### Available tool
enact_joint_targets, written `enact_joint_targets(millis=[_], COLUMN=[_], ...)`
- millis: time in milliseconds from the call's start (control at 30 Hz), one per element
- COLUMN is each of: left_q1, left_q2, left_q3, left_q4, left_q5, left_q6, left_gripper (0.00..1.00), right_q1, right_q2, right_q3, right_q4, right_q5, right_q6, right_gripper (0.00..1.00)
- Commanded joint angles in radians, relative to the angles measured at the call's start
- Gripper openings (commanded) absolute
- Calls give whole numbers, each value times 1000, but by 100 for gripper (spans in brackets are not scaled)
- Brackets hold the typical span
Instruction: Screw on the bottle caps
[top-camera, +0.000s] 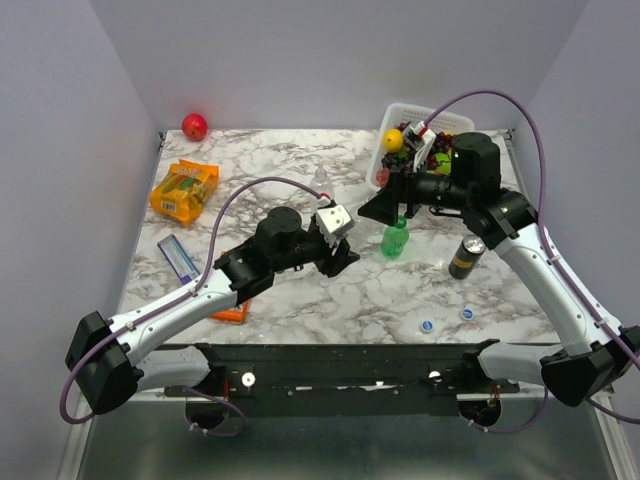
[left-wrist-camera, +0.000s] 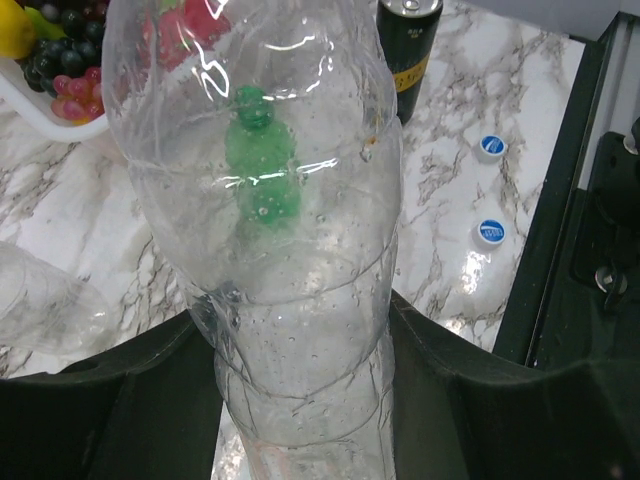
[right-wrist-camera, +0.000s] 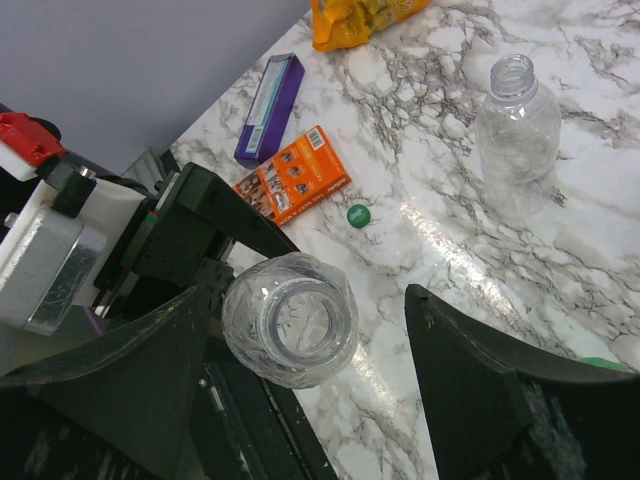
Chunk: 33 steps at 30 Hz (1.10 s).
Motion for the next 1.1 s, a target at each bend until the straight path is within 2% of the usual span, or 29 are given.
enact_joint_targets(millis=[0, 33, 133, 167, 200, 233, 267, 367, 467, 633, 833, 933, 967, 1033, 1067], left_q1=[1, 1, 2, 2, 2, 2, 2, 2, 2, 2, 2, 4, 5, 7, 7], left_q2=[4, 7, 22, 33, 38, 41, 56, 73, 101, 150, 162, 144, 138, 122, 118], left_q3=[51, 52, 57, 57, 57, 59, 60, 62, 59, 65, 60, 31, 20, -9, -18], left_q4=[87, 93, 112, 116, 124, 126, 126, 119, 121, 152, 124, 129, 139, 178, 188], left_q5=[38, 49, 69, 72, 72, 71, 80, 48, 28, 41, 78, 83, 97, 104, 112], left_q6=[-52, -56, -70, -79, -84, -85, -88, -90, -75, -65, -62, -56, -56, -58, -62], left_gripper=[57, 57, 56, 57, 58, 61, 68, 82, 85, 84, 75, 65, 59, 55, 52], right_q1=[-4, -4, -4, -4, -2, -2, -2, -4, -2, -2, -4, -2, -4, -4, -4], right_q2=[-1, -1, 4, 5, 20, 27, 31, 33, 30, 24, 22, 27, 27, 28, 22], right_q3=[-16, -30, -55, -67, -64, -58, -50, -36, -26, -27, -22, -27, -30, -36, -29], right_q4=[63, 75, 155, 182, 195, 197, 197, 197, 201, 201, 192, 190, 192, 169, 149], right_q5=[-12, -15, -57, -74, -81, -83, -85, -98, -124, -124, -129, -144, -155, -161, -126], right_q6=[67, 72, 84, 89, 89, 89, 86, 76, 79, 76, 49, 47, 50, 52, 20], right_gripper=[79, 76, 55, 37, 30, 24, 15, 8, 6, 6, 6, 9, 13, 26, 42])
